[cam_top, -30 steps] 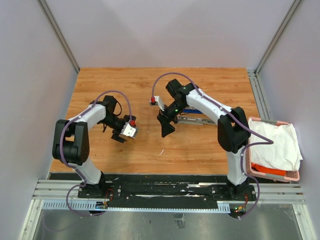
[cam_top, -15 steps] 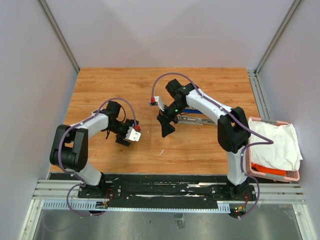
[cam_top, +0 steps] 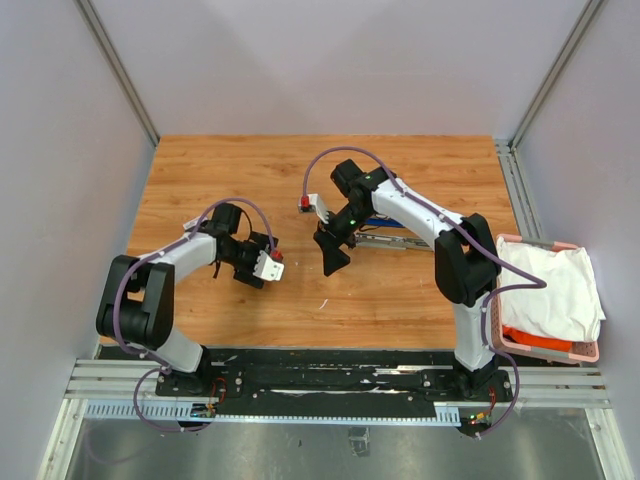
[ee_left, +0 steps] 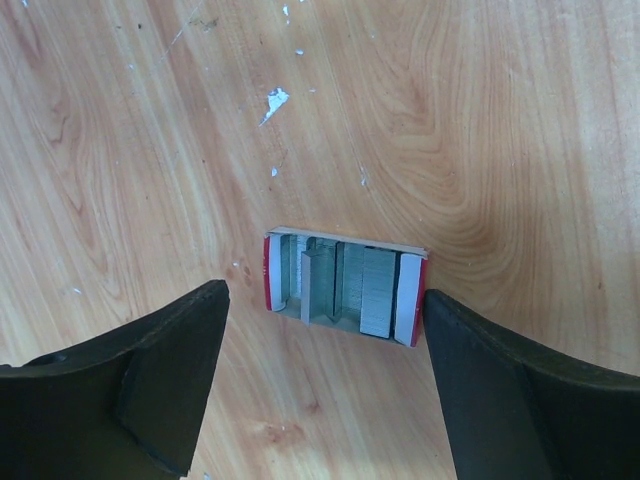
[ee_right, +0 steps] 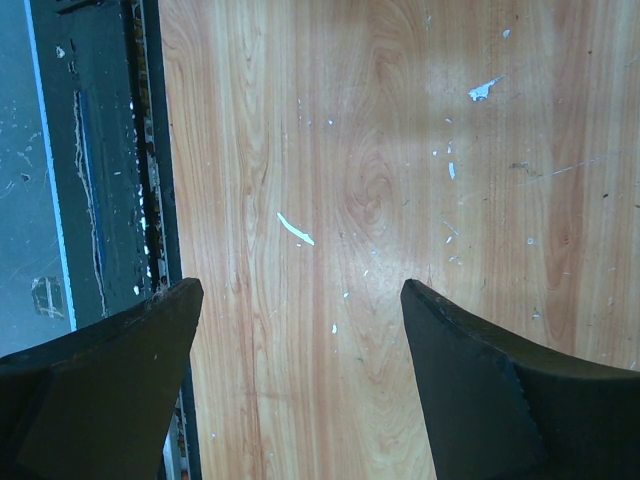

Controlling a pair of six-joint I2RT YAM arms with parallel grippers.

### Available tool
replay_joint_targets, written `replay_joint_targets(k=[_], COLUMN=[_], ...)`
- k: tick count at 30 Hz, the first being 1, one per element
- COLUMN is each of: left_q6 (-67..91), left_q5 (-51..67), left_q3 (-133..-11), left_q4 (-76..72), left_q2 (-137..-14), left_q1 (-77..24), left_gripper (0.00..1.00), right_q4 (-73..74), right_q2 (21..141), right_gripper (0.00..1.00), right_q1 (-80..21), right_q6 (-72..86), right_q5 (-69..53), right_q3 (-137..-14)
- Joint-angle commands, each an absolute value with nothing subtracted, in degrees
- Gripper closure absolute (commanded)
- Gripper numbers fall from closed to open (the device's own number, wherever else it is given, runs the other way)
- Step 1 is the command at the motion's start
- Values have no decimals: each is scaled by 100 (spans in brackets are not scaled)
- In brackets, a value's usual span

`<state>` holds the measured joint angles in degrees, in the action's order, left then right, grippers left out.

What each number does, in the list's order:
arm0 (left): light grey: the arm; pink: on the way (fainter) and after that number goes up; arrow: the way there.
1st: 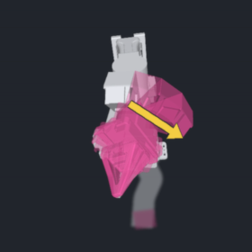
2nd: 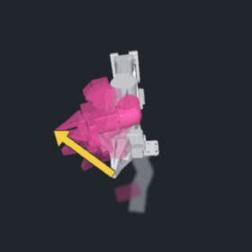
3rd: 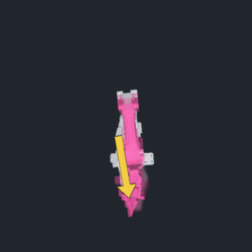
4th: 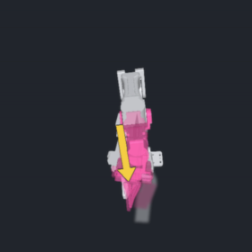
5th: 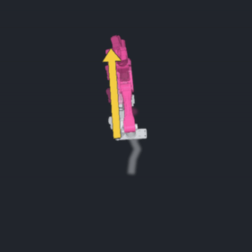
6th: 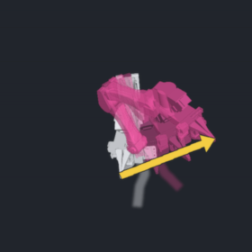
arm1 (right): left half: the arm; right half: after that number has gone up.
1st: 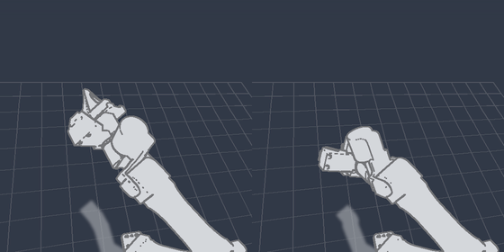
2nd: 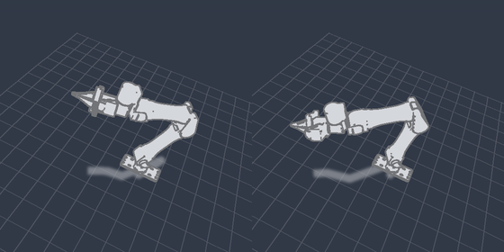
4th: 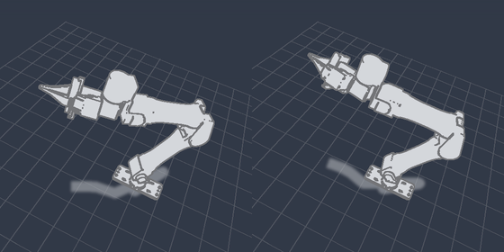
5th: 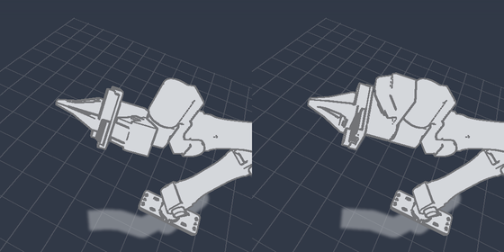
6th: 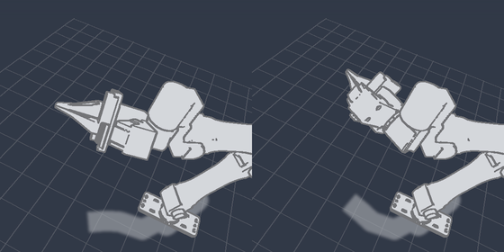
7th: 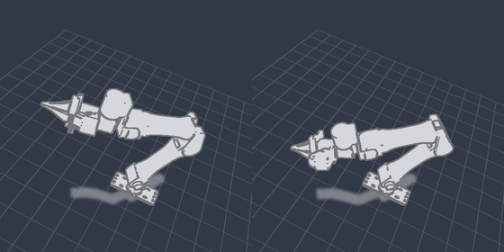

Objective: Unload the staples from the stapler
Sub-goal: Adjust the stapler in the staple box.

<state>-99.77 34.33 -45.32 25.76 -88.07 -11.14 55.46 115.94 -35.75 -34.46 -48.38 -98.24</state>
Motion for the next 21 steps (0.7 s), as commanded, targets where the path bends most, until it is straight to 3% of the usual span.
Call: replay_joint_targets(k=[1, 17, 21], left_q6=[-10307, -10401, -10389], left_q5=[3036, 2575, 2531], left_q3=[-4641, -4613, -4564], left_q4=[3152, 3347, 3342], left_q2=[-9027, -9124, -9088], left_q1=[-1172, -1424, -1455], left_gripper=[17, 25, 32], right_q4=[5612, 5657, 5656], right_q2=[11593, 11577, 11572], right_gripper=[17, 17, 17], right_q1=[-3665, -3674, -3669], right_q6=[-3449, -3489, -3506], right_q5=[-4852, -4861, -4860], right_q3=[-9784, -9811, -9819])
